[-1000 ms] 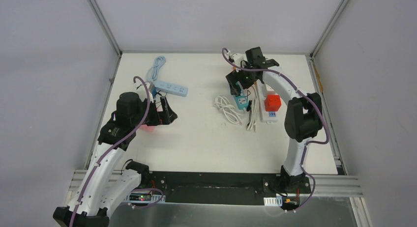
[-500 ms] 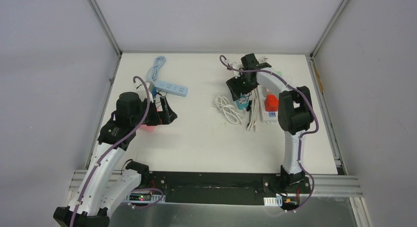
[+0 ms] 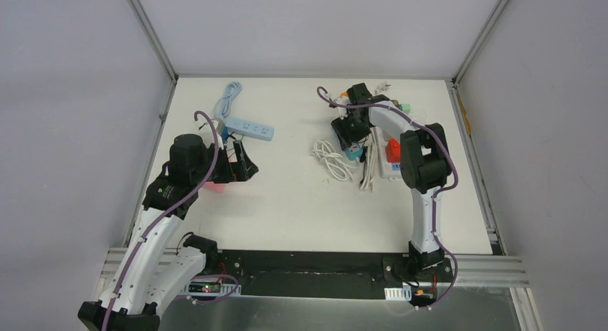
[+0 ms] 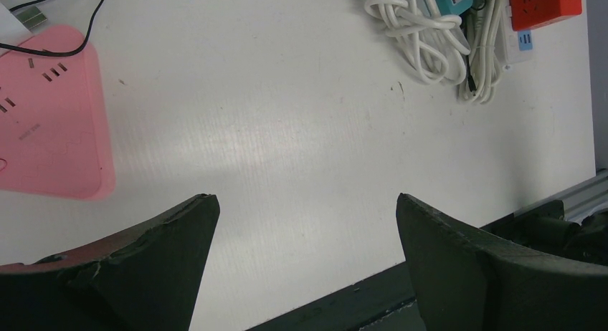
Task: Pull the plug off the socket
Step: Pick up the socket from the center of the board, then place the socket at the center of the board.
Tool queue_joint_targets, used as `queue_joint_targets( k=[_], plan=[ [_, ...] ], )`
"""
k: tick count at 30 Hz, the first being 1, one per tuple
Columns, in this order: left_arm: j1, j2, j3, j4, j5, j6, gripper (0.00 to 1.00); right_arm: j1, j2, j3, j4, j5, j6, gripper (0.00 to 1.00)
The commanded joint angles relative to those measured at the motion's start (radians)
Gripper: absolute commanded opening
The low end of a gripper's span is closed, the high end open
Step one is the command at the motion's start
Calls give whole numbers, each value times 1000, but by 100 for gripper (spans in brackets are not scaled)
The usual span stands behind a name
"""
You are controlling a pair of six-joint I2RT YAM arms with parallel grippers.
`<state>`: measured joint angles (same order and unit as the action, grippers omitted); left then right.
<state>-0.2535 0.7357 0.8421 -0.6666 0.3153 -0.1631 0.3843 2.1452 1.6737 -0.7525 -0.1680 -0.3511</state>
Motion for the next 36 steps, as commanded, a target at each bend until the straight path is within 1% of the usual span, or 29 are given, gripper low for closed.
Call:
queue_joint_targets(
  k=[1,3,4,7,10,14,17,23,31,33,36],
  plan=[
    [11,-3,-1,16,7,21,99,10,-1,27,10,7,29,49],
    [11,-4,-2,17,7,20,99,11,-16,29,13,-16,37,33],
    [11,-4,-2,16,7,20,99,10,-29,27,14,-33,39,29],
    [11,-5,-1,16,7,21,99,11,-81,16,24,-102,39,17],
    [11,-4,-1,16,7,21,99,17,-145,6,10,-198,18,10],
    [13,-8,0,17,5,20,99,48,-211,-12,-48,-315,-69,6],
    [13,-15,0,18,7,19,99,88,-258,-38,-100,-356,-181,6],
    [14,-29,0,22,13,20,99,168,-362,-135,-200,-380,-426,4],
    [17,-38,-3,39,41,20,99,269,-462,-298,-364,-424,-832,4],
    [19,-38,-5,42,41,18,99,310,-488,-335,-404,-430,-927,0],
    [20,-41,-6,45,41,18,99,367,-533,-389,-422,-431,-1028,0]
  ],
)
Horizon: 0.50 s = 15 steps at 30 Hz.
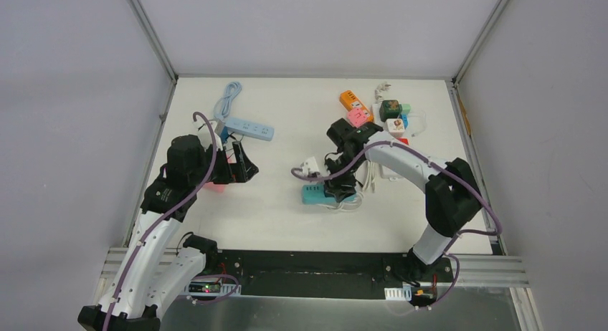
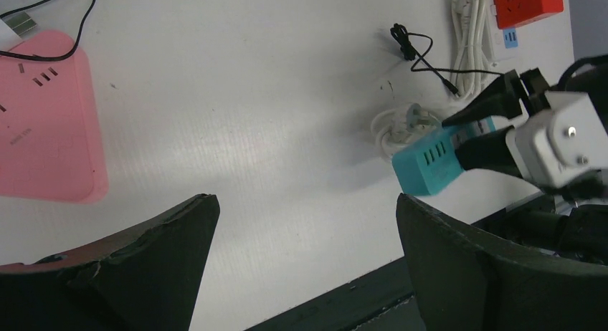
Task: Pull the plug off the socket
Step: Place the socket at the center of the board.
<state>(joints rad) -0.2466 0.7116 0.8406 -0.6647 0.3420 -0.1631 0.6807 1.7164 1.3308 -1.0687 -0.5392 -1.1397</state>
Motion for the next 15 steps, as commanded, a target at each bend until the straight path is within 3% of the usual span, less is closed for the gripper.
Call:
queue_joint_targets(
  k=[1,11,15],
  plan=[
    [13,-18,-5,43,13,17,99,81,-117,-52,-109,-60,-245,0],
    [17,-16,-7,51,15,17,99,62,-269,44,-232,-66,-226,0],
    [18,-18,-8,55,21,18,99,39,-317,122,-336,15,-247,0]
  ],
)
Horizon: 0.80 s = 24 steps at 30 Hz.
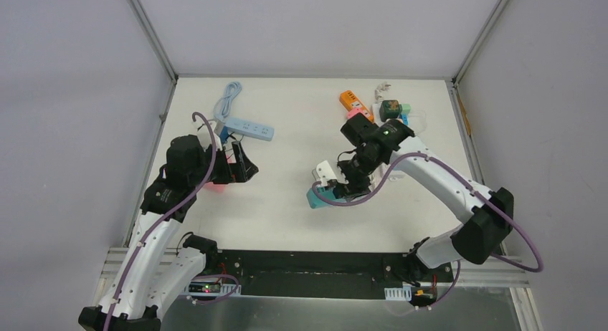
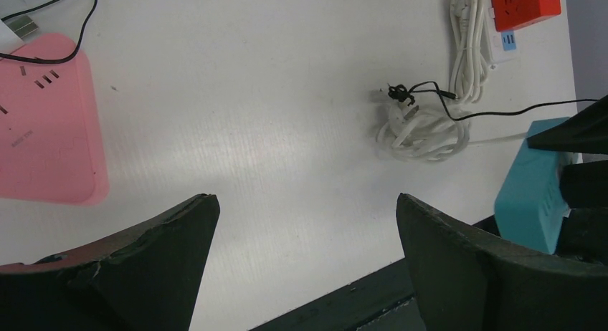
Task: Pull the plug off the socket
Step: Place the socket at the center of the board.
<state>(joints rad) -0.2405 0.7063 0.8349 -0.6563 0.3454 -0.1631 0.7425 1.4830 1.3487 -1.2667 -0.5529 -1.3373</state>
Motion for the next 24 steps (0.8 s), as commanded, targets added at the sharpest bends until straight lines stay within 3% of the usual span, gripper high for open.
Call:
queue_joint_targets(
  k=[1,7,11,15,18,24],
  plan=[
    [12,-13,-2,48,20,17,99,-40,-90,134,-157,52,-53,0],
    [12,-21,-3,51,26,17,99,-128,-71,305,-307,102,-149,0],
    [12,-29,-5,52,23,17,99,-129,-23,334,-355,216,-238,8],
    [12,-29,-5,52,24,17,99,-123,43,318,-363,188,-350,9],
    [12,-31,-5,52,23,15,99,-102,97,246,-299,148,-454,11],
    [12,-35,-8,52,18,15,99,-7,246,137,-73,100,-394,8]
  ],
)
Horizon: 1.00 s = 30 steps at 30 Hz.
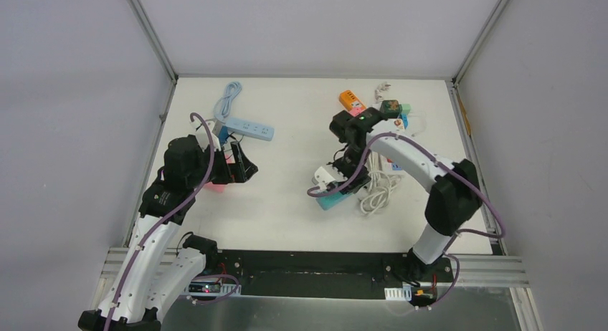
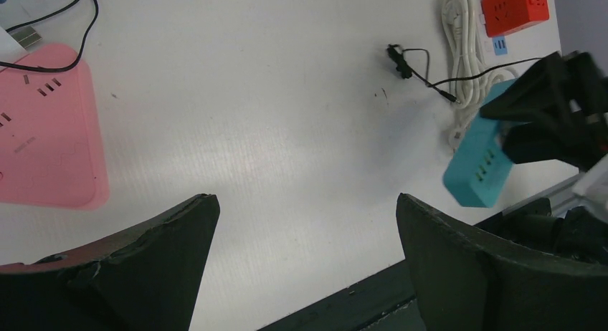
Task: Pull the plug off the socket
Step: Place the socket at the center of the board.
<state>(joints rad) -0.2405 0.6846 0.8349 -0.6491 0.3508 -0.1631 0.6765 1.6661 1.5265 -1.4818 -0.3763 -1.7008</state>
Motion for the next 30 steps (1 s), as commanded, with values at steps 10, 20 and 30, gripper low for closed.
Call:
queue_joint_targets(
  k=[10,20,30],
  plan=[
    [15,-13,-8,45,4,13,99,213,136,-242,522,-37,137,10],
    [15,-18,-10,44,7,11,99,235,161,-289,610,19,286,58],
    [17,-9,-8,45,14,5,99,235,118,-233,512,18,394,100]
  ],
)
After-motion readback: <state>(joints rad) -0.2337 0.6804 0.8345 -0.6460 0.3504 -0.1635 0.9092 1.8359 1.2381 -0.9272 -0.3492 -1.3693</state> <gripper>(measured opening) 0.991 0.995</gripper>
